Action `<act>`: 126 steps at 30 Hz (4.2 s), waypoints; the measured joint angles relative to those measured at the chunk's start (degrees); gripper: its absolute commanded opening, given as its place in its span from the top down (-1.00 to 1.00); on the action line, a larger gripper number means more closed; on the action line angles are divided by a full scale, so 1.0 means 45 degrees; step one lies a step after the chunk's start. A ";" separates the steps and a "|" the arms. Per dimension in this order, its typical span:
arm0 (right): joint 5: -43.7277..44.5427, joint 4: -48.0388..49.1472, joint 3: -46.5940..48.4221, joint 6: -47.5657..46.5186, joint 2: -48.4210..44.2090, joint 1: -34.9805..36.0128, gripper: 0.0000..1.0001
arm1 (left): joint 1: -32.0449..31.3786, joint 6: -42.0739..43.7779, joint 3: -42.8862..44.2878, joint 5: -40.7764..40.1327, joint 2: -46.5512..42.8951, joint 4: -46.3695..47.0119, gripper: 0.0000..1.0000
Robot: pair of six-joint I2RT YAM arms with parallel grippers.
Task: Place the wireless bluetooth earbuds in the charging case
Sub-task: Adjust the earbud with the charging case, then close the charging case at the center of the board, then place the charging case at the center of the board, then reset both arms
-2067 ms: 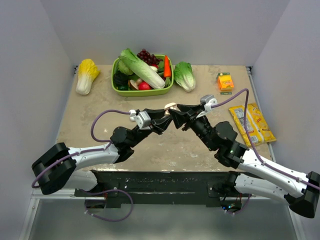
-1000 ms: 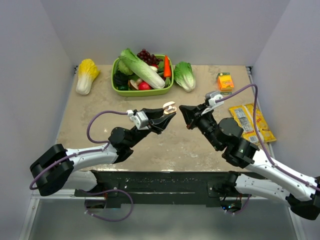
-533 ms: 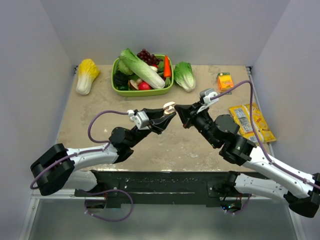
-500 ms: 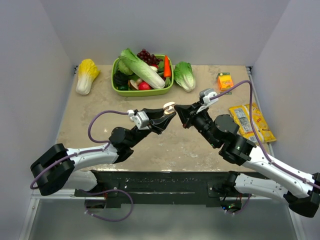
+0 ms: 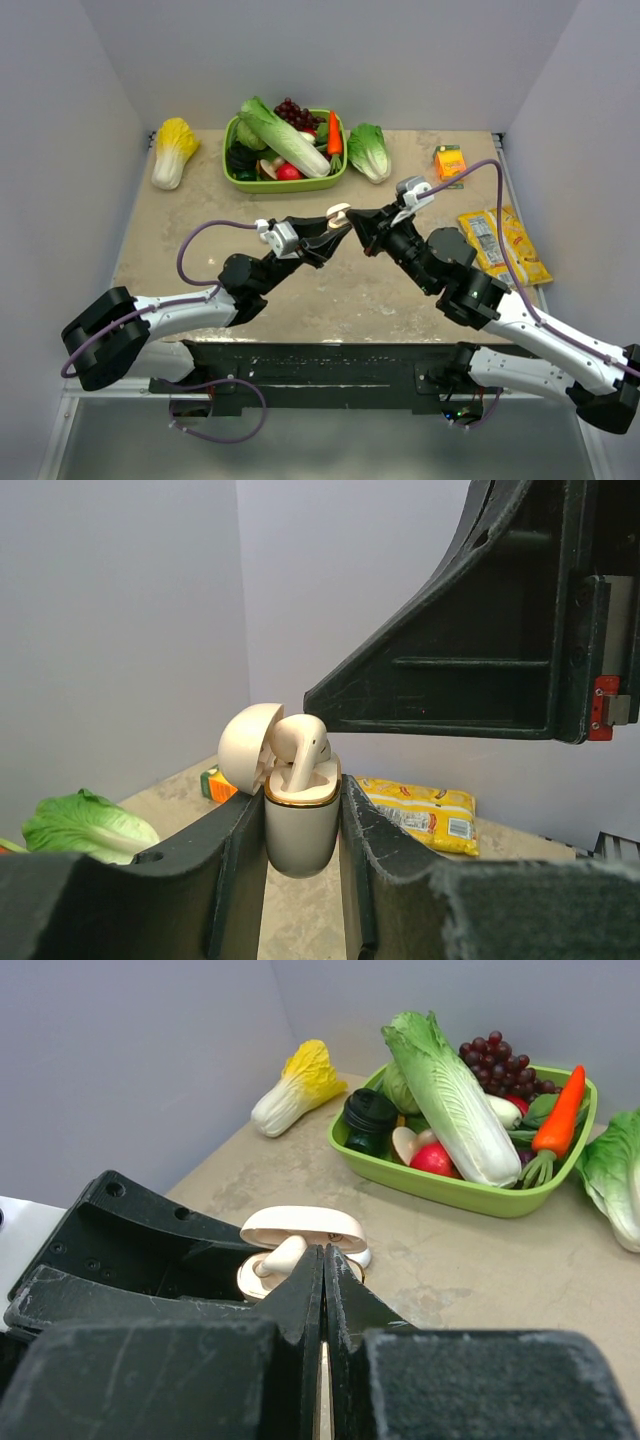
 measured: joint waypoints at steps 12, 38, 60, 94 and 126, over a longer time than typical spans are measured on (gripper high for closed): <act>-0.0238 0.0049 0.0044 0.0015 0.0102 -0.0005 1.00 | 0.0000 0.0000 0.0000 -0.0039 0.0044 -0.0005 1.00; 0.1355 -0.0714 0.1166 0.0170 -0.0588 0.0000 0.71 | 0.0000 -0.0063 -0.0763 0.0180 -0.0335 -0.0010 1.00; -0.1044 -0.4925 0.3895 -0.0359 0.2550 0.0000 0.58 | 0.0000 -0.0398 -0.1787 0.3342 -0.2084 0.0049 1.00; 0.1389 -0.2293 -0.1894 0.2040 0.1141 -0.0117 0.12 | 0.3920 -0.8340 0.2132 -0.1093 0.6445 -0.8291 0.84; 0.1700 -0.1525 -0.3254 0.2152 -0.0291 -0.0117 -0.02 | 0.5260 -0.8043 0.0136 -0.1991 -0.1525 -1.3425 -1.00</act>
